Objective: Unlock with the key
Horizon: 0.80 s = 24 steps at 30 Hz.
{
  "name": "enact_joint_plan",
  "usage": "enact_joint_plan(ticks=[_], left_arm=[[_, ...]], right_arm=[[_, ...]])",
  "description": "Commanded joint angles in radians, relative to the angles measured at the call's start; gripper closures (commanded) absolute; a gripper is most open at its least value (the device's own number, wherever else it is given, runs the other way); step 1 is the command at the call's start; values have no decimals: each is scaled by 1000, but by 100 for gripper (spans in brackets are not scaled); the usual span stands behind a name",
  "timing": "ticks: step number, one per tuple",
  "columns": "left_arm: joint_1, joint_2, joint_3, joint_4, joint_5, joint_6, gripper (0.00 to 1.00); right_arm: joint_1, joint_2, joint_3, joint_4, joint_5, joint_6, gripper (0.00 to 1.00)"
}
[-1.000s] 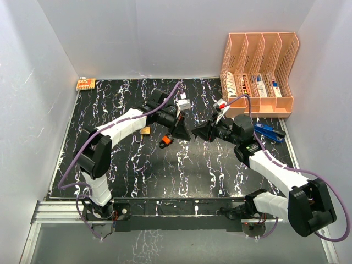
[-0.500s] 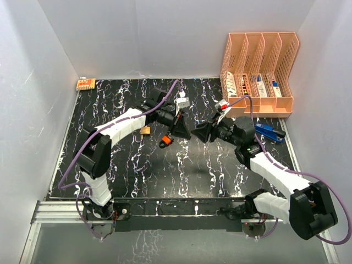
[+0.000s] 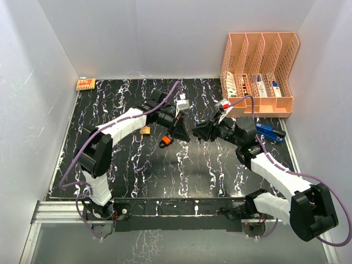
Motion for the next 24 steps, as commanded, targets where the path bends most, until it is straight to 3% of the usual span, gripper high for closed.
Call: enact_joint_plan(ticks=[1,24], left_arm=[[3,12,49,-44,50,34,100],[2,22,119,-142,63,103,100]], right_arm=[[-3,-20,15,56,-23,-10,69],[-4,17,18,35,-69,-26,82]])
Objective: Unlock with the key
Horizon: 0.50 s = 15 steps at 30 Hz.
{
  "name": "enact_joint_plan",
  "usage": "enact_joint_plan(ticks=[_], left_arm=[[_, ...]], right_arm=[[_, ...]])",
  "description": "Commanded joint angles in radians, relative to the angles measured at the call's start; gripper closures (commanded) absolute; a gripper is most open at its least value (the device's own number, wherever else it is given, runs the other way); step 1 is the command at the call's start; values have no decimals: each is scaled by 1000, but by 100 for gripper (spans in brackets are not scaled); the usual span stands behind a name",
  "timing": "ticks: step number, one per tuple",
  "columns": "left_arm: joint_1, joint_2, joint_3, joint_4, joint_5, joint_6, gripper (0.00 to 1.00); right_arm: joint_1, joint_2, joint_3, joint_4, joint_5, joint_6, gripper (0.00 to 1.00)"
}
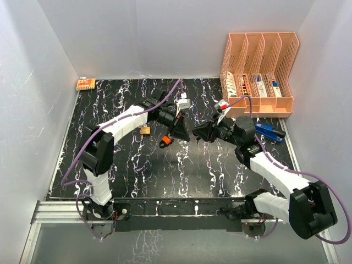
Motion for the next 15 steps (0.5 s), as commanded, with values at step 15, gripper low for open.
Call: enact_joint_plan(ticks=[15], left_arm=[[3,21,108,-101,89,100,100]], right_arm=[[-4,-2,20,35,-81,-30,85]])
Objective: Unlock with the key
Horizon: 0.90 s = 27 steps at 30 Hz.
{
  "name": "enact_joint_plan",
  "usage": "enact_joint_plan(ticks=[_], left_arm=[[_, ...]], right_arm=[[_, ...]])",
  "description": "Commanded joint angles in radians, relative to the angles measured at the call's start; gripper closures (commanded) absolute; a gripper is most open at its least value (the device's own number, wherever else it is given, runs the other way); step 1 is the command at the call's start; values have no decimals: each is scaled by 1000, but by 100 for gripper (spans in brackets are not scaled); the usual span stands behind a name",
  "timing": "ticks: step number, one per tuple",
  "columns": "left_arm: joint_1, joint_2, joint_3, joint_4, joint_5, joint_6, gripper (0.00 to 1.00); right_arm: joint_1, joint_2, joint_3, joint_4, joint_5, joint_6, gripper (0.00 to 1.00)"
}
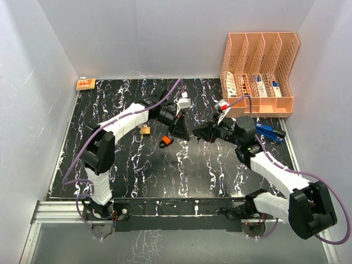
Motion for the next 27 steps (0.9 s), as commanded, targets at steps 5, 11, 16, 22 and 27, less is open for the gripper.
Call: enact_joint_plan(ticks=[5,11,16,22,27], left_arm=[[2,21,85,-63,81,69,100],[3,27,98,-76,86,78,100],[3,26,94,-73,83,78,100],[13,2,55,11,69,9,100],[34,-62,-40,205,6,-141,71]], right_arm=[[3,-5,19,27,-69,-25,83],[2,-2,20,27,-76,-26,84],[2,-3,20,28,-78,-26,99],[2,-2,20,27,-70,-26,100],[1,0,24,17,-32,-9,100]])
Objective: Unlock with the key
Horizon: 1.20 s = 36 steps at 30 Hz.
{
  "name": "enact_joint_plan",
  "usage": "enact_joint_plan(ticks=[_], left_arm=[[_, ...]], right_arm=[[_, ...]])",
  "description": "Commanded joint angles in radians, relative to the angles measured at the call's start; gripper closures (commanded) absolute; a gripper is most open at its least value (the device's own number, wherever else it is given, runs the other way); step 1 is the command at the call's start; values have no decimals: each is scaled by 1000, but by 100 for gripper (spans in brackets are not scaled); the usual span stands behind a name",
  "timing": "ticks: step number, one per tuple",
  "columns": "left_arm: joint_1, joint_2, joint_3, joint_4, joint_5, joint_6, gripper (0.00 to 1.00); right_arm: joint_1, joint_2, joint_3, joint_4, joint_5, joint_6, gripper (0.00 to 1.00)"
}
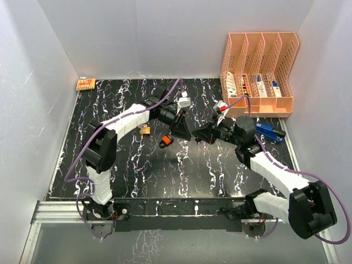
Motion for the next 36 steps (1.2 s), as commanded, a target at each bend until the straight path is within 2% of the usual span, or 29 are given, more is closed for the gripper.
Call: enact_joint_plan(ticks=[1,6,8,9,10,12,17,20,21,24,28,36], left_arm=[[28,-118,-89,228,-38,-165,63],[75,-214,-226,452,-129,-331,27],[94,-259,-297,550,-176,-400,6],[102,-283,-342,639,-212,-450,2],[121,-337,-448,759,-336,-545,2],[125,-368,-513,830,-450,-620,2],[118,-364,-591,848,-672,-738,1],[67,-397,-657,834,-886,-697,2],[41,-401,-666,794,-990,-663,2],[-43,-384,-651,703,-1180,-592,1],[-107,-364,-661,684,-1329,-537,2],[-137,-354,-716,735,-1437,-478,2]], right_arm=[[3,-1,26,16,22,12,100],[-14,3,36,-5,103,52,100],[-28,7,39,-20,131,68,100],[-35,11,41,-25,138,73,100],[-50,21,43,-33,147,86,100],[-54,28,45,-42,162,100,100],[-57,26,54,-67,222,130,100],[-57,21,55,-80,233,132,100],[-57,18,55,-85,235,132,100],[-57,18,56,-91,241,129,100],[-57,15,57,-97,243,123,100],[-57,15,57,-99,240,116,100]])
